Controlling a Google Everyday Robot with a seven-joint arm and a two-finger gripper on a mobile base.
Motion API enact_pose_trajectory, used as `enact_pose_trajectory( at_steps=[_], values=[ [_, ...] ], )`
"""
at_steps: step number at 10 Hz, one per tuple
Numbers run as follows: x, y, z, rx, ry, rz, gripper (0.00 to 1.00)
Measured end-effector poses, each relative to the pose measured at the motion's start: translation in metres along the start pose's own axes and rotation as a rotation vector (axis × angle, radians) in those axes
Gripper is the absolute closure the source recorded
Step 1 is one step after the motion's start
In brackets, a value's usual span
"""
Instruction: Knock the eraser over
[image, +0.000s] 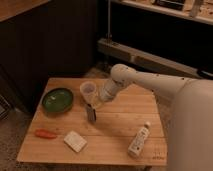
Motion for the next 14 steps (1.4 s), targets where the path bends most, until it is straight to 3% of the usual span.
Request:
enact_pose_trajectory(
  at_steps=[14],
  values=[
    [0.0021, 0.0037, -0.0023, -0.013, 0.005, 0.0, 1.0]
  ],
)
